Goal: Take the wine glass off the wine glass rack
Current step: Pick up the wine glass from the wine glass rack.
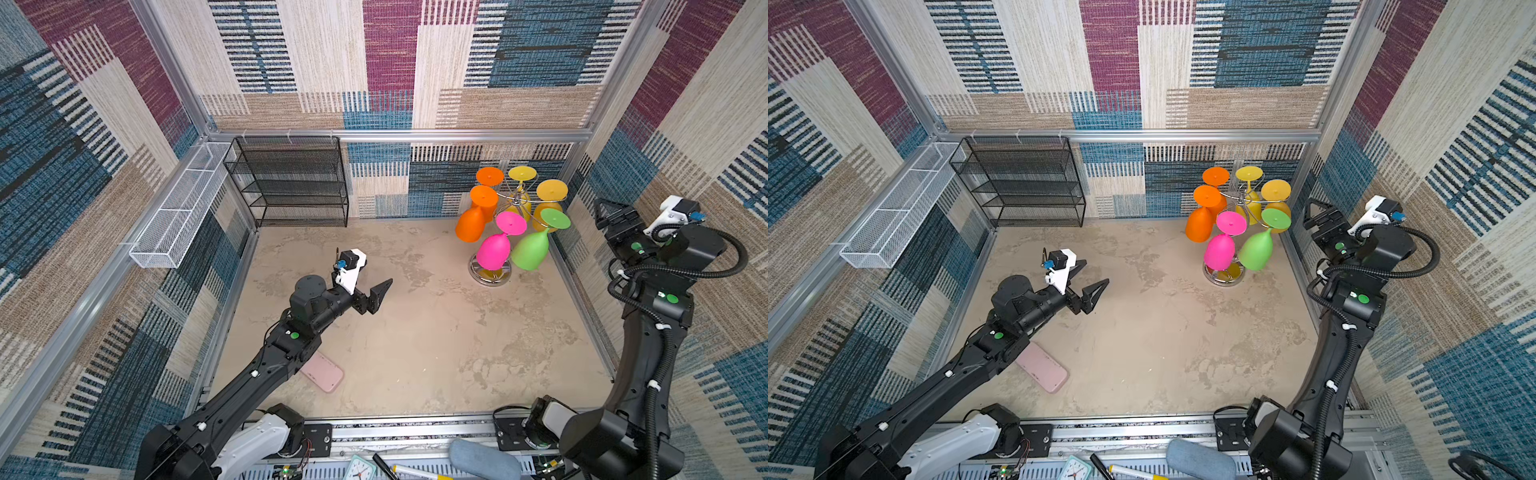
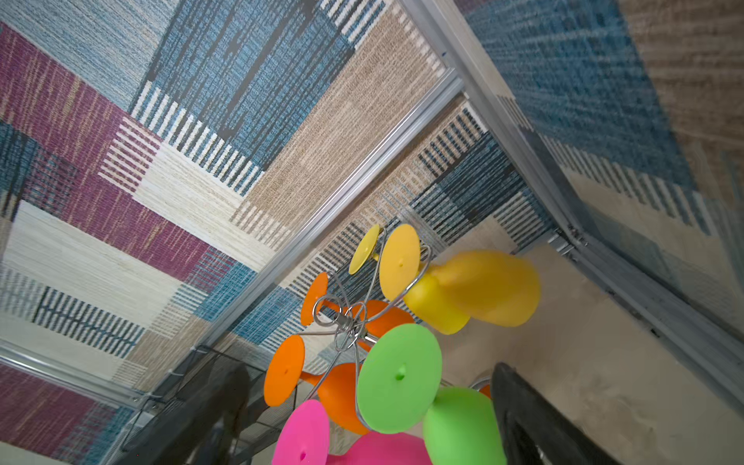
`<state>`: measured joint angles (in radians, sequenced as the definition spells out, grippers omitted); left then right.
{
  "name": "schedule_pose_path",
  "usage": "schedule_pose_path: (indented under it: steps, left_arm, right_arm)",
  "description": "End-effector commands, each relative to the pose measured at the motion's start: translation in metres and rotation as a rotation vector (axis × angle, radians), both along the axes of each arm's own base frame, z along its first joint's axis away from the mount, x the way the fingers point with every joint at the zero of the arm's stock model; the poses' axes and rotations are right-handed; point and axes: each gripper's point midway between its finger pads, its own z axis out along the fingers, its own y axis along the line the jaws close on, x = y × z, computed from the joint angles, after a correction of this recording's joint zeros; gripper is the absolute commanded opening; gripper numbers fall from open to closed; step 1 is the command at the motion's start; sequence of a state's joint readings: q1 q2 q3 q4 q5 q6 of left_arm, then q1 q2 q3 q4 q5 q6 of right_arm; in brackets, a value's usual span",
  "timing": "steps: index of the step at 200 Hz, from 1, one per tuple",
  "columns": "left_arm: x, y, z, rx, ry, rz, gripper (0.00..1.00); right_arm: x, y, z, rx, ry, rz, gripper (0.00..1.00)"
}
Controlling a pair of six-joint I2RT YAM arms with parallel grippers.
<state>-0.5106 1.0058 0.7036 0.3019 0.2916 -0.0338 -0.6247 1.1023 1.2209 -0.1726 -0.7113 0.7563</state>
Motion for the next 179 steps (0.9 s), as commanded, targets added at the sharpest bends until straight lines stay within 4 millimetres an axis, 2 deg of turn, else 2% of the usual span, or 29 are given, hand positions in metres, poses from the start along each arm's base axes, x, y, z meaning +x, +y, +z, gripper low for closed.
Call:
schedule_pose_path:
  steps: [1, 41, 68, 99, 141, 179]
  left_arm:
    - [-0.006, -0.005, 0.017, -0.048, -0.030, -0.042, 0.90]
    - [-0.009, -0.007, 0.024, -0.071, -0.024, -0.061, 0.89]
    - [-0.010, -0.003, 0.029, -0.073, -0.025, -0.043, 0.89]
    - [-0.011, -0.002, 0.034, -0.081, -0.023, -0.043, 0.89]
    - [-0.008, 0.003, 0.038, -0.082, -0.019, -0.008, 0.88]
    - [-0.011, 0.005, 0.042, -0.082, -0.025, -0.004, 0.88]
  right_arm:
    - [-0.006, 0.023, 0.009, 0.060, -0.040, 0.137, 0.95]
    - [-0.005, 0.032, -0.011, 0.150, -0.004, 0.218, 0.85]
    - [-0.004, 0.034, -0.017, 0.184, 0.009, 0.242, 0.81]
    - [-0.002, 0.031, -0.031, 0.220, 0.035, 0.226, 0.73]
    - [0.005, 0.028, -0.054, 0.282, 0.078, 0.236, 0.69]
    - [0.014, 0.023, -0.058, 0.319, 0.088, 0.248, 0.65]
